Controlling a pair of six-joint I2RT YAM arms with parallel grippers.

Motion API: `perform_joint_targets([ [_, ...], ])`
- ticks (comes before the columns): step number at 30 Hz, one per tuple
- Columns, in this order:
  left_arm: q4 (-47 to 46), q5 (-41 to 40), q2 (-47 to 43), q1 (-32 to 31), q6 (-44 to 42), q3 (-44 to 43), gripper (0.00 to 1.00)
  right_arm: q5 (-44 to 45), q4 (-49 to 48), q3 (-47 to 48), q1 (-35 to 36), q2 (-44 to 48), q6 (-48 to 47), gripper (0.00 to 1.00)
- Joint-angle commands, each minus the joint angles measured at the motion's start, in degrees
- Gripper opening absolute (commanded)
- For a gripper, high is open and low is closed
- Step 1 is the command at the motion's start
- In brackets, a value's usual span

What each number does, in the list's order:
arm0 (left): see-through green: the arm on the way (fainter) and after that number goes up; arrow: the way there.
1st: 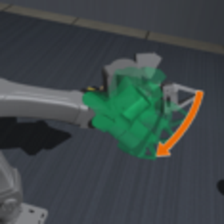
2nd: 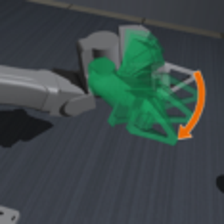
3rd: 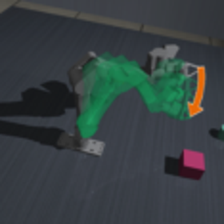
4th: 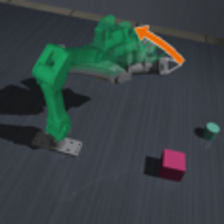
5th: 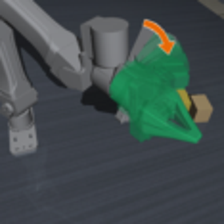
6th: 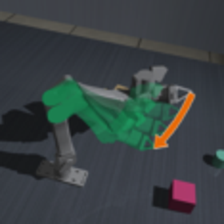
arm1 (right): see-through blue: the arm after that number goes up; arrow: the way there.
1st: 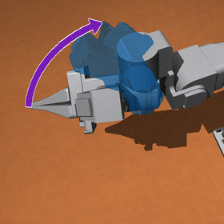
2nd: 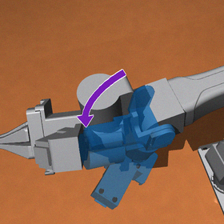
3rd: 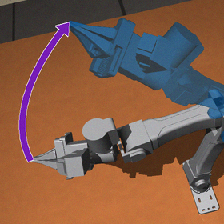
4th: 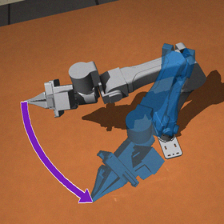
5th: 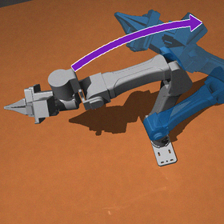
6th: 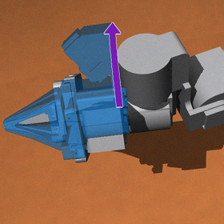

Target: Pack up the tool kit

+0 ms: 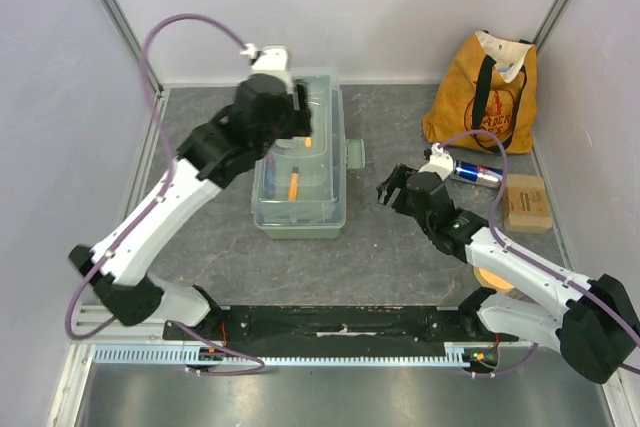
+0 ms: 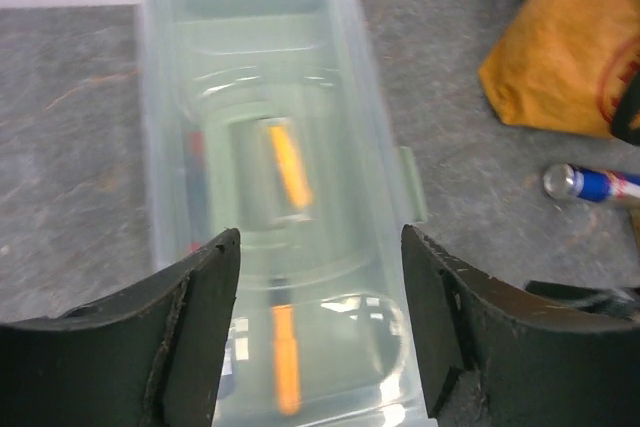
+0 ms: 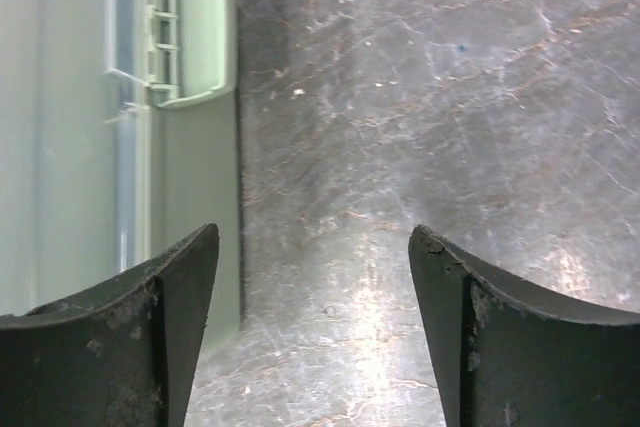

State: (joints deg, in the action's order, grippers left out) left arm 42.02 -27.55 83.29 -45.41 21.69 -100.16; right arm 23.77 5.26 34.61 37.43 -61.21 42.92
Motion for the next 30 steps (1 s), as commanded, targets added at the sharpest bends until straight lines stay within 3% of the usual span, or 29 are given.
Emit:
perform_joint_targets([
  [1, -6.1, 10.2, -9.1, 9.6, 4.1, 11.0, 0.73, -7.8, -1.6, 4.9, -2.0, 0.2, -2.3, 0.86],
  [5, -7.3, 22.3, -15.0, 20.0, 4.6, 18.6, 0.74, -15.5, -4.5, 6.3, -5.4, -1.8, 0.1, 0.98],
  [12, -9.3, 35.5, -15.7, 28.1, 5.5, 26.2, 0.75, -27.8, -15.3, 5.8, -13.5, -7.9, 5.0, 0.98],
  [20, -10.8, 38.5, -13.3, 33.0, 7.1, 32.7, 0.75, -47.0, -39.7, 5.3, -22.7, -25.2, 16.4, 0.98],
  [30, -13.7, 42.8, -12.6, 34.8, 7.7, 36.9, 0.75, -60.5, -68.4, 11.3, -23.4, -44.9, 32.5, 0.98],
])
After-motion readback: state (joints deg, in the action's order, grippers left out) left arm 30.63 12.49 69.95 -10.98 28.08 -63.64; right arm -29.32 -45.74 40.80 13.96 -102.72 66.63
